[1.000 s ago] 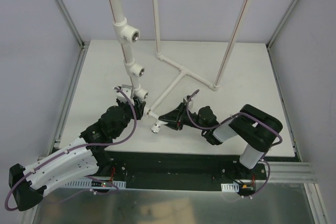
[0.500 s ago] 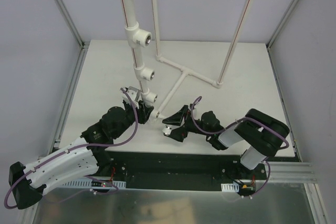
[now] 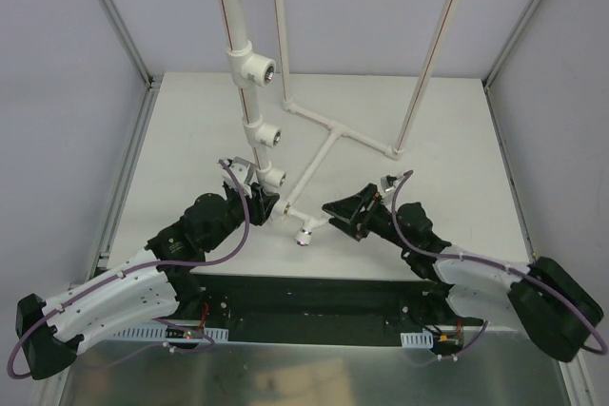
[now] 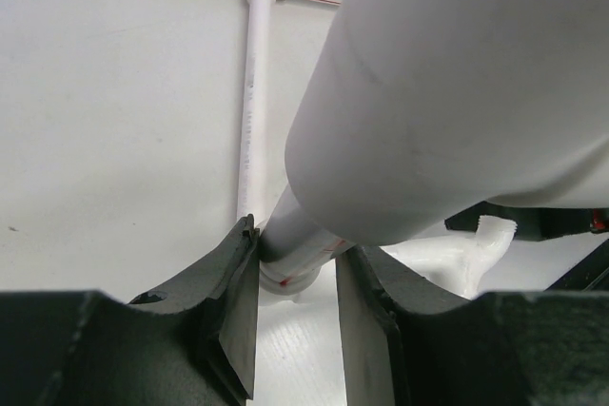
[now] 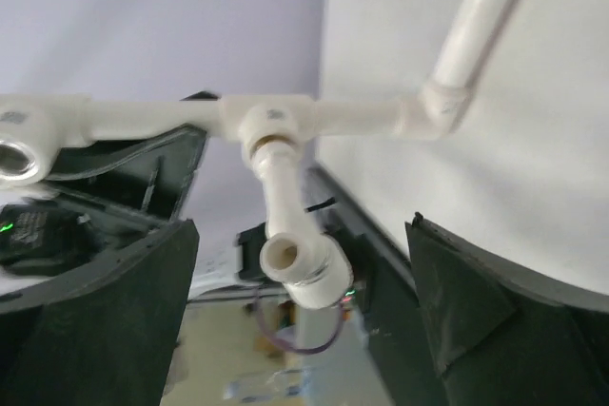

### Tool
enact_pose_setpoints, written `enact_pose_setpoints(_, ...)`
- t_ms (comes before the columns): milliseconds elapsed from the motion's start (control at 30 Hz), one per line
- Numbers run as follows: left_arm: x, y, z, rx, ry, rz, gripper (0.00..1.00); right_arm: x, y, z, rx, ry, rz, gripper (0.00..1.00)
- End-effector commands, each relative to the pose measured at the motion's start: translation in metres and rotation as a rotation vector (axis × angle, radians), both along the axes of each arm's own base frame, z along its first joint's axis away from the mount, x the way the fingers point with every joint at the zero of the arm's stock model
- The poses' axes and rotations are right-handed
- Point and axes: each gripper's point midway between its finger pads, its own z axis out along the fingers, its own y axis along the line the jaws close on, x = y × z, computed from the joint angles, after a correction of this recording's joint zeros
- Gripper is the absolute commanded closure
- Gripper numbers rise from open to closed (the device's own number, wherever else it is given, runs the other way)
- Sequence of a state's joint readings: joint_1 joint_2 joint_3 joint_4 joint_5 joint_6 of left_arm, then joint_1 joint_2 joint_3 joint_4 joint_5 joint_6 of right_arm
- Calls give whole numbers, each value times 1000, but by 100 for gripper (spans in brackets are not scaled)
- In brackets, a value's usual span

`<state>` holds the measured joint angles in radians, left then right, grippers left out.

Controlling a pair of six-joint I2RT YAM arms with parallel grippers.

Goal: Install the water faucets
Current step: Screw the water faucet onto the adaptor.

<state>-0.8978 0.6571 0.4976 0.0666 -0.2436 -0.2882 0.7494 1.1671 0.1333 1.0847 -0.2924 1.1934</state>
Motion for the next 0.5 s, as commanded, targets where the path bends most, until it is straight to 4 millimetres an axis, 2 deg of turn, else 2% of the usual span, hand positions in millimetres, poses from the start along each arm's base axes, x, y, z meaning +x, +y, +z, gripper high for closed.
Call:
enact_pose_setpoints(0,-18,-17,7,-94,70,-82,100,20,-50,-66,-636,-97,-154,1)
enact_pose_setpoints(100,-17,-17,4,-86,73,-77,100,25,-102,-71,-863,-152,-293,1)
enact_pose_setpoints(167,-16,-18,2,-83,78,-78,100,25,-121,-68,-874,-185,-365,1)
enact_pose_setpoints(200,-16,-20,2,-84,79,-81,100,24,-124,-62,-850,-223,-383,1)
enact_pose_setpoints(333,-14,-25,-1,-86,89,-88,100,21,-133,-57,-833,-283,-408,1)
enact_pose_setpoints(467,-13,-27,-3,-77,90,-88,100,15,-126,-58,-890,-329,-321,1)
